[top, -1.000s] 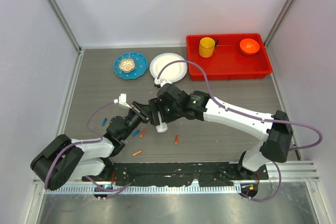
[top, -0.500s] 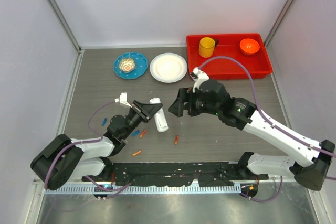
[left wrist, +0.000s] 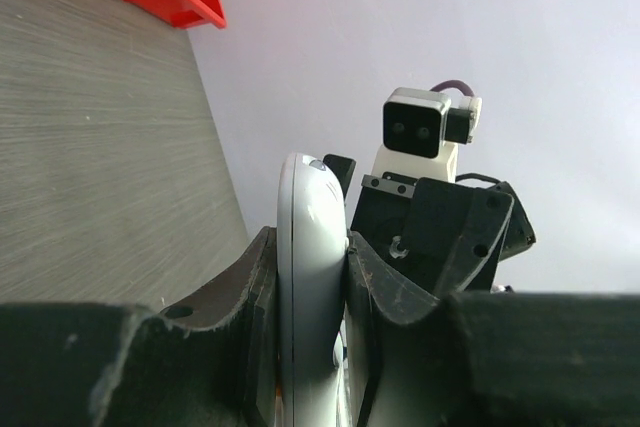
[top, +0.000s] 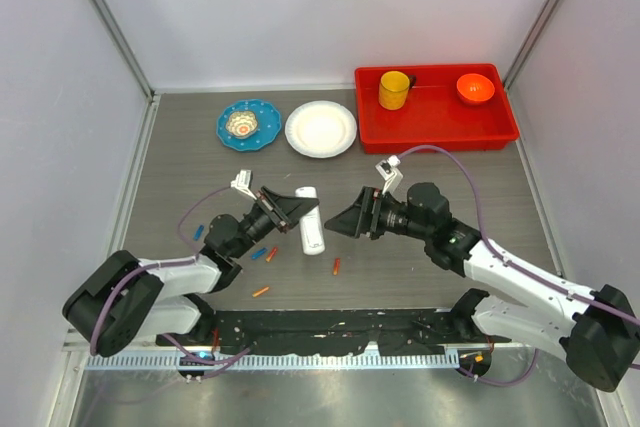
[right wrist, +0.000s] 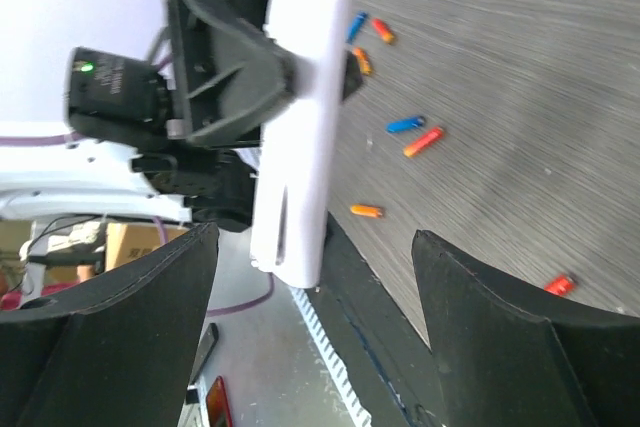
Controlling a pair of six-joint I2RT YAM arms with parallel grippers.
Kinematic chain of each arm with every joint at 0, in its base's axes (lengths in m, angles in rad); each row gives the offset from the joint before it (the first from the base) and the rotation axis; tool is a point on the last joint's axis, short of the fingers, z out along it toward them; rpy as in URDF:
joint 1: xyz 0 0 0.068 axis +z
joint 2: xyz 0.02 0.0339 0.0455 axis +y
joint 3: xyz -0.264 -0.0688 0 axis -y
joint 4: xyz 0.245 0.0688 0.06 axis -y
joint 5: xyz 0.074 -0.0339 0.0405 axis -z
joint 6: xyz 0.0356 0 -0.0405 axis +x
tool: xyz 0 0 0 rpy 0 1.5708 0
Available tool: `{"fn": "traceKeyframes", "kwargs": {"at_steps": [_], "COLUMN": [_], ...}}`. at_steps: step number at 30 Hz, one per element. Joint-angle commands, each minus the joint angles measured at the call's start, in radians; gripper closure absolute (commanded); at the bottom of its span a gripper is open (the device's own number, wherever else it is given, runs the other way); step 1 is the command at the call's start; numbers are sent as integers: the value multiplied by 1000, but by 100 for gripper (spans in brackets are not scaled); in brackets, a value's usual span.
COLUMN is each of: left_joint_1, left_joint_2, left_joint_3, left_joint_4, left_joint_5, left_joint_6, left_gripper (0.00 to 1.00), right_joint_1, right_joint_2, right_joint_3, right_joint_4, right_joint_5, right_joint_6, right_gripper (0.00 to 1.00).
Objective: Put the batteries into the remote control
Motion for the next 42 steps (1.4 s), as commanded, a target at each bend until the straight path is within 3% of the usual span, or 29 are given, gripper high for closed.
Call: {"fn": "traceKeyframes", "kwargs": {"at_steps": [1, 22, 42], "left_joint_1": [6, 6, 6], "left_joint_2": [24, 60, 44], "left_joint_3": [51, 91, 89], "left_joint_4": [113, 162, 162], "left_joint_5": [59, 94, 108], "left_joint_6": [-32, -62, -73], "left_gripper": [100, 99, 100], "right_joint_1": [-10, -10, -10], "right_joint_2": [-30, 134, 207], "right_joint_3": [-42, -8, 7], "right_joint_4": [297, 311, 361], "right_joint_5": [-118, -244, -209], "right_joint_6": [62, 18, 75], "right_gripper": [16, 21, 36]}}
